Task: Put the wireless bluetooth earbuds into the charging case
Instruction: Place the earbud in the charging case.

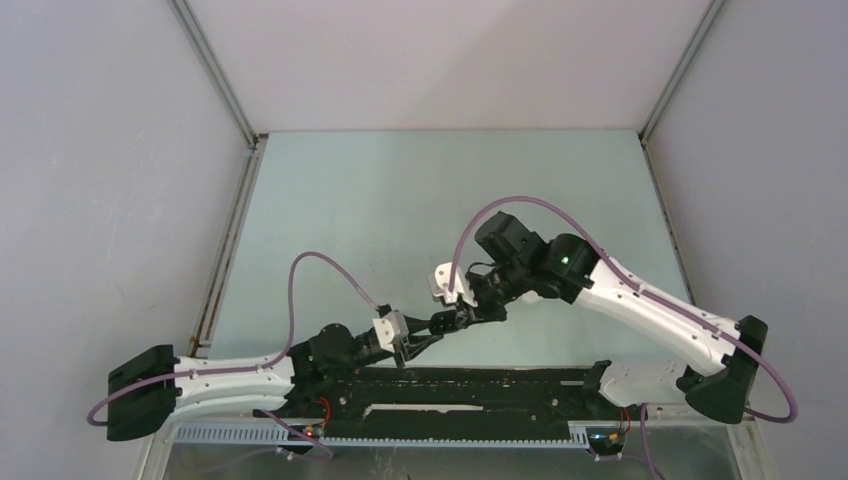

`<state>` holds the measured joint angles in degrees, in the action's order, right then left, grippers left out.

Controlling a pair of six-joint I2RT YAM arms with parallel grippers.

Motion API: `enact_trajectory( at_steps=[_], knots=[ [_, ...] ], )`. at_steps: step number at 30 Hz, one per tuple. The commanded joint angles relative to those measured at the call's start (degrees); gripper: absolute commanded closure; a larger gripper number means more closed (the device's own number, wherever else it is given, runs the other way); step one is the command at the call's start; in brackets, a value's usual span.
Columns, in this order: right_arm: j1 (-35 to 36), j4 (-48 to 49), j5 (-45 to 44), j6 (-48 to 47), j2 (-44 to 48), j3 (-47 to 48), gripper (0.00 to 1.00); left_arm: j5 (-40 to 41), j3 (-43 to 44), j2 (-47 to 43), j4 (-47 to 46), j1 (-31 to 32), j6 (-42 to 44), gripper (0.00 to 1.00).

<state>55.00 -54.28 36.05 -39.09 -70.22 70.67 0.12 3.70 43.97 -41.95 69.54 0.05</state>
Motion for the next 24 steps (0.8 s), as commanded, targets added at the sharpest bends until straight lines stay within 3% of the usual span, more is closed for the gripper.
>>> enact_trajectory(
  at_steps=[1, 24],
  knots=[
    [1.0, 4.7, -1.3, 6.3, -3.7, 4.9, 0.94, -3.5, 3.3, 2.3, -2.5, 0.6, 2.5, 1.00],
    [5.7, 5.6, -6.5, 6.5, -9.0, 5.6, 0.92, -4.2, 4.1, 3.1, -5.3, 1.5, 1.5, 1.00]
  ],
)
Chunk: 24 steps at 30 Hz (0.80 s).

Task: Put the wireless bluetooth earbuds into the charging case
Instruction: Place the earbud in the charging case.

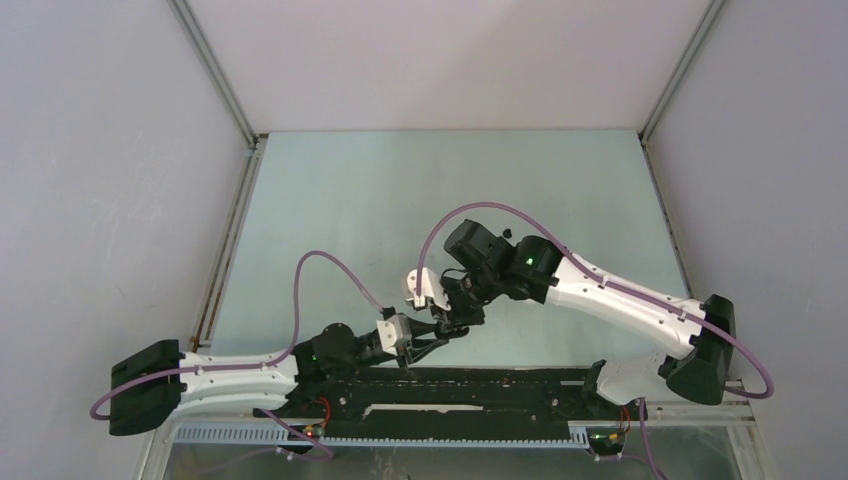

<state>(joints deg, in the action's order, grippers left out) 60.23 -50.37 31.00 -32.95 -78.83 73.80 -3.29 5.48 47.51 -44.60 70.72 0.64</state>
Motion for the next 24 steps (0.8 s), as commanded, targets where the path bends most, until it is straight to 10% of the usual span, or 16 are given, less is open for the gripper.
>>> enact_trajectory(
  at_steps=[1, 17, 24],
  knots=[
    [0.5, 1.7, -1.5, 0.4, -0.4, 2.5, 0.92, -0.8, 2.2, -0.6, -2.7, 0.3, 0.8, 1.00],
    [1.5, 2.4, -2.9, 0.5, -1.6, 2.5, 0.88, -0.1, 1.1, -2.2, -4.5, 0.3, -0.2, 1.00],
    [2.1, 2.1, -3.8, 0.5, 0.0, 2.5, 0.69, -0.5, 1.0, -0.6, -5.7, 0.3, -0.3, 1.00]
  ],
)
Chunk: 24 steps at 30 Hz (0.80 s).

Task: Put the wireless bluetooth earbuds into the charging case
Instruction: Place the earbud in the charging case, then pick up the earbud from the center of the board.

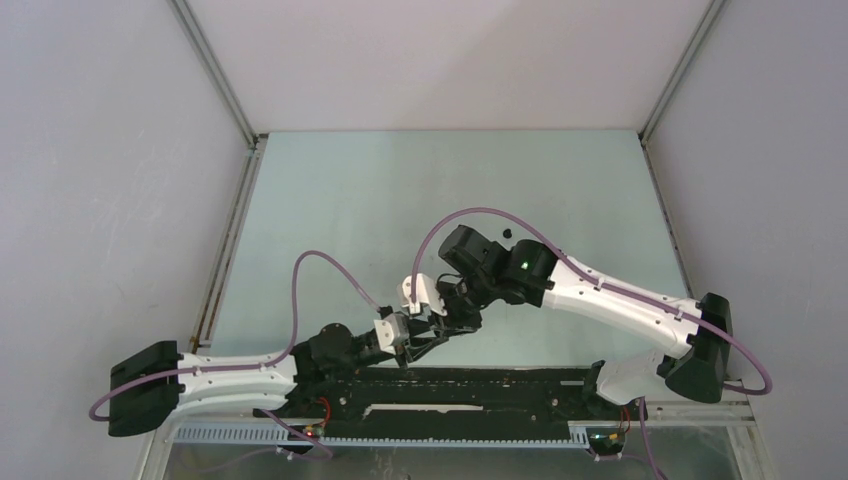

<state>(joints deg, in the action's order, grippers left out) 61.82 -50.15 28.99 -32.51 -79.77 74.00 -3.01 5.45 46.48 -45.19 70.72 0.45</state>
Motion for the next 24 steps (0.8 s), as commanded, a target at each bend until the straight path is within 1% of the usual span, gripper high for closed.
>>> enact_trajectory(
  at_steps=[1, 3, 7, 10, 12, 14, 15, 17, 20, 22, 24],
  knots=[
    [0.4, 1.7, -1.7, -0.1, 1.4, 2.3, 0.67, -0.7, 1.0, 0.5, -5.2, 0.3, 0.0, 1.00],
    [0.5, 0.3, -0.9, -0.9, 2.6, 2.9, 0.65, -0.7, 1.0, 0.7, -5.2, 0.3, 0.0, 1.00],
    [0.1, -7.2, 4.2, -4.0, 5.9, 7.5, 0.65, -0.5, 1.1, 0.5, -4.8, 0.3, 0.0, 1.00],
    [-3.7, -11.5, 9.2, -5.5, 8.3, 11.8, 0.65, -0.3, 1.1, 0.5, -4.6, 0.3, 0.0, 1.00],
    [-9.4, -12.1, 12.3, -6.6, 9.6, 12.9, 0.65, -0.2, 1.1, 0.4, -4.3, 0.3, 0.0, 1.00],
    [-17.2, -10.5, 15.5, -8.4, 10.9, 11.2, 0.67, -0.1, 1.2, 0.0, -3.6, 0.3, 0.0, 1.00],
    [-22.9, -9.3, 16.8, -9.7, 11.2, 9.5, 0.69, -0.1, 1.3, -0.3, -3.2, 0.3, 0.0, 1.00],
    [-31.6, -7.1, 19.2, -12.9, 10.5, 5.5, 0.73, 0.0, 1.4, -0.8, -2.4, 0.3, -1.5, 1.00],
    [-42.0, -4.3, 21.9, -14.5, 5.2, 2.4, 0.80, -0.1, 1.8, -1.9, -0.5, 0.3, -1.6, 1.00],
    [-46.3, -1.9, 20.6, -13.0, 0.1, 2.5, 0.85, -0.2, 2.3, -2.7, 0.9, 0.3, -1.4, 1.00],
    [-49.3, 2.9, 18.2, -8.5, -4.9, 2.5, 0.87, 0.0, 2.5, -3.5, 1.6, 0.3, -1.4, 1.00]
  ],
)
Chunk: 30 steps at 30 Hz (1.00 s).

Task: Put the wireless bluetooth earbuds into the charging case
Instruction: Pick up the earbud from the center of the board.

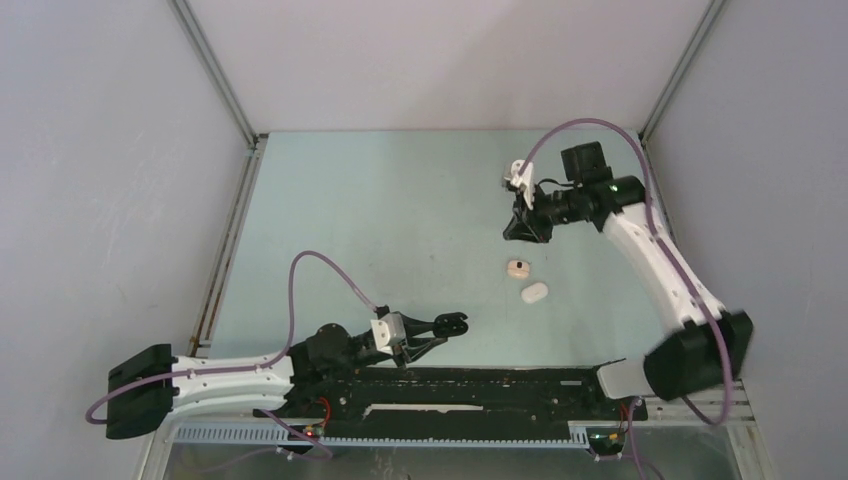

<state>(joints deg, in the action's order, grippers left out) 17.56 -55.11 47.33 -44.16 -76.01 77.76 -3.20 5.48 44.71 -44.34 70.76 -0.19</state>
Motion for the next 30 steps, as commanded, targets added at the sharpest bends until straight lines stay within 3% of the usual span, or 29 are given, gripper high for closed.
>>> enact_trajectory(
  at_steps=[1, 7, 11, 18, 30],
  knots=[
    [-6.2, 10.1, -1.8, 5.8, -10.6, -1.3, 0.88, 0.4, 2.6, -2.0, 1.1, 0.3, -0.8, 1.00],
    [-3.8, 21.2, -15.3, 18.6, -18.5, -1.2, 0.88, 1.0, 2.5, -2.5, 2.0, 0.3, -1.4, 1.00],
    [0.9, 23.4, -24.1, 19.8, -24.0, 0.0, 0.87, 1.1, 2.5, -2.5, 2.3, 0.3, -1.9, 1.00],
    [3.3, 23.2, -31.7, 27.3, -35.6, 6.3, 0.87, 1.6, 2.4, -3.7, 3.8, 0.3, -2.0, 1.00],
    [1.8, 23.1, -31.1, 27.7, -38.7, 9.4, 0.87, 2.2, 2.8, -4.5, 5.8, 0.3, -1.8, 1.00]
  ],
)
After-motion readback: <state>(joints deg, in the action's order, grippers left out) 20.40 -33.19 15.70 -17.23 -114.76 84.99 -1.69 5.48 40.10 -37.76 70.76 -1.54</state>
